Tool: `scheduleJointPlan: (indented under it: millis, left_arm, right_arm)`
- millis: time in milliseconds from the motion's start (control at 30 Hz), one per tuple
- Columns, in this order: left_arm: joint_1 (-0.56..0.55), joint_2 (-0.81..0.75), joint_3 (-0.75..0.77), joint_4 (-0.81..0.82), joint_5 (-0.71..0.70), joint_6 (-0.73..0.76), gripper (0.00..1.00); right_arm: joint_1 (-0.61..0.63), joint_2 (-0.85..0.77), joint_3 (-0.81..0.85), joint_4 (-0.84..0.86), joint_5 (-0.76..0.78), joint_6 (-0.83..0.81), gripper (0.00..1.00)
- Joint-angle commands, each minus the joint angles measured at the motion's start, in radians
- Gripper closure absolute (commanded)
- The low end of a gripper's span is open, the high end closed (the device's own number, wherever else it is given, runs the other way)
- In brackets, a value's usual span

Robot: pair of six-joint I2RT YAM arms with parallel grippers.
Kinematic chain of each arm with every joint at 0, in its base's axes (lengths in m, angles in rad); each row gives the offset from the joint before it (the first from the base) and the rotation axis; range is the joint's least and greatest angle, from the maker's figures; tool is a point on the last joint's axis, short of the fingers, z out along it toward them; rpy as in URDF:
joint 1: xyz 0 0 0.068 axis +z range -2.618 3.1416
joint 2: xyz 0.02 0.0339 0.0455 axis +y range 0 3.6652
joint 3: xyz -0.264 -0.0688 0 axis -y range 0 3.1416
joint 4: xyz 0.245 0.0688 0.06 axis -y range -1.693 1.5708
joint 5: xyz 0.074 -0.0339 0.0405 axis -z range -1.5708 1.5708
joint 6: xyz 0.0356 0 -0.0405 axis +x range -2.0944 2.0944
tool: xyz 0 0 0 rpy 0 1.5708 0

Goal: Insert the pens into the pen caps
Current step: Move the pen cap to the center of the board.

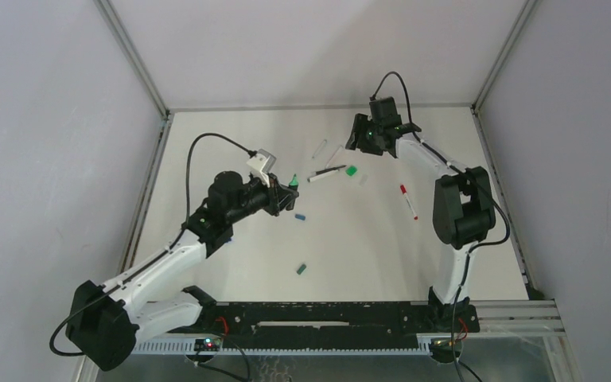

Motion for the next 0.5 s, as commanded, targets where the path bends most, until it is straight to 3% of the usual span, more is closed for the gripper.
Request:
scheduleJointPlan:
  millis: [0, 267, 467]
  left_arm:
    - [0.019, 0.024, 0.079, 0.002, -0.008, 0.036, 1.0]
    - [0.037, 0.071, 0.113, -0.01, 0.007, 0.044, 1.0]
    - [0.045, 0.087, 0.12, -0.011, 0.013, 0.047, 1.0]
  right_arm:
    - [0.006, 0.042, 0.059, -0.039, 0.028, 0.027, 0.37]
    - [0.001, 0.119, 0.098, -0.095, 0.012, 0.06, 0.55]
    - [0.011, 0.16, 0.11, -0.108, 0.036, 0.077, 0.59]
